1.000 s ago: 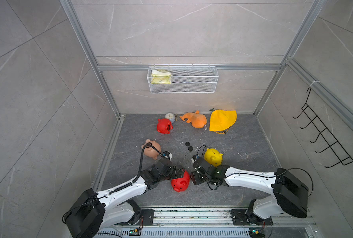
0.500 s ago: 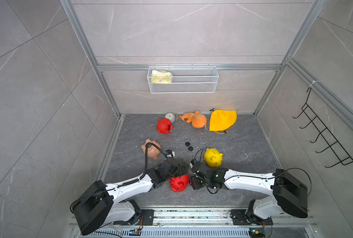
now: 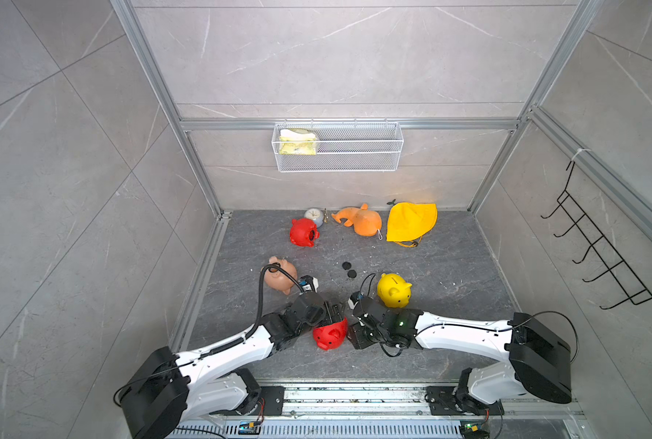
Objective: Open piggy banks
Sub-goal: Adjust the piggy bank at the center of the board.
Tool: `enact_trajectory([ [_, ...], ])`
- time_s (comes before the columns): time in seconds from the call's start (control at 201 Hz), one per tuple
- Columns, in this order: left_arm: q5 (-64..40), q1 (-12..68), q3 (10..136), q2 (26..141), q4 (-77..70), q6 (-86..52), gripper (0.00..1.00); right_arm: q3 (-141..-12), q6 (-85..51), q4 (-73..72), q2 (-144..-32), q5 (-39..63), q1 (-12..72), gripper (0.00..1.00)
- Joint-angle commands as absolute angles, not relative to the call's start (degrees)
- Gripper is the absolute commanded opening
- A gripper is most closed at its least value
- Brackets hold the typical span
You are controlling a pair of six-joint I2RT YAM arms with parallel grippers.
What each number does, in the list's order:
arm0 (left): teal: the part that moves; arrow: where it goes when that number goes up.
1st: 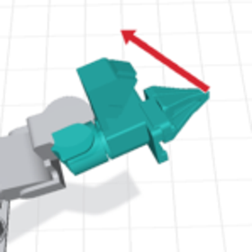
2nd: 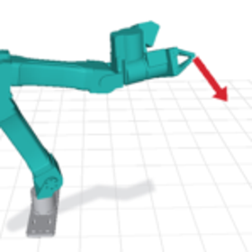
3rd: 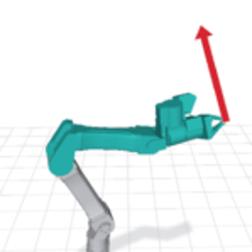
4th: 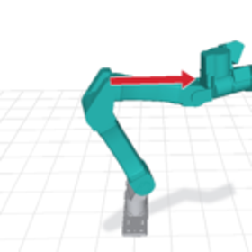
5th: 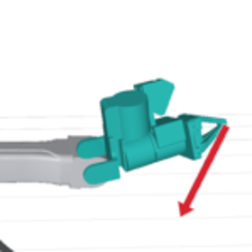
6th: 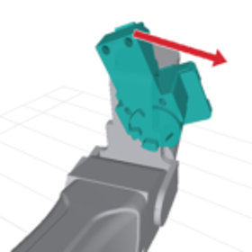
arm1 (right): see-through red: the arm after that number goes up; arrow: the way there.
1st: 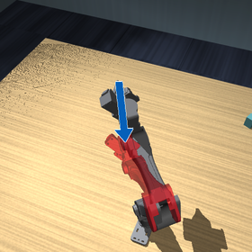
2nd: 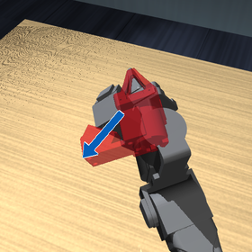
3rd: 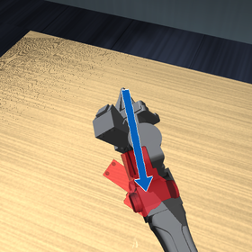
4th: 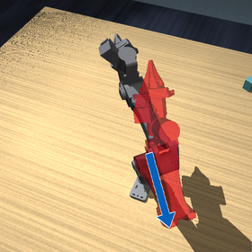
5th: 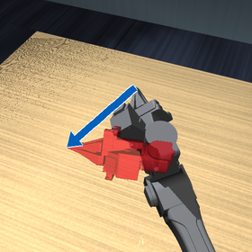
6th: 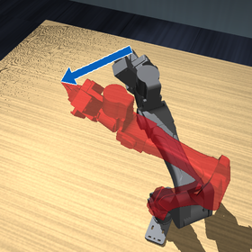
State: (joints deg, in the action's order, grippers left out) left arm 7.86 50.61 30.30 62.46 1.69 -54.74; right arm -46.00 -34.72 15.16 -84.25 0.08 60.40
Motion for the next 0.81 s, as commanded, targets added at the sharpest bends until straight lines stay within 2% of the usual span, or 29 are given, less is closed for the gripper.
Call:
enact_trajectory([
  [0.0,8.0,50.7,27.2,57.2,2.4,-56.8,1.0,-45.6,-33.1,10.6,-84.1,5.3,61.3,0.56],
  [0.234,10.2,52.7,23.7,53.0,2.5,-60.7,1.0,-47.4,-34.3,8.4,-87.3,6.6,62.3,0.56],
  [0.433,10.0,53.4,23.9,60.1,-2.5,-61.4,0.99,-48.6,-35.3,7.2,-88.9,5.3,62.6,0.56],
  [0.602,10.8,53.3,27.3,66.9,-6.3,-58.8,0.93,-50.3,-36.1,6.3,-90.7,1.7,62.4,0.52],
  [0.801,7.4,49.3,29.9,71.2,-6.9,-57.8,0.97,-52.7,-36.5,8.3,-92.0,-2.7,61.8,0.48],
])
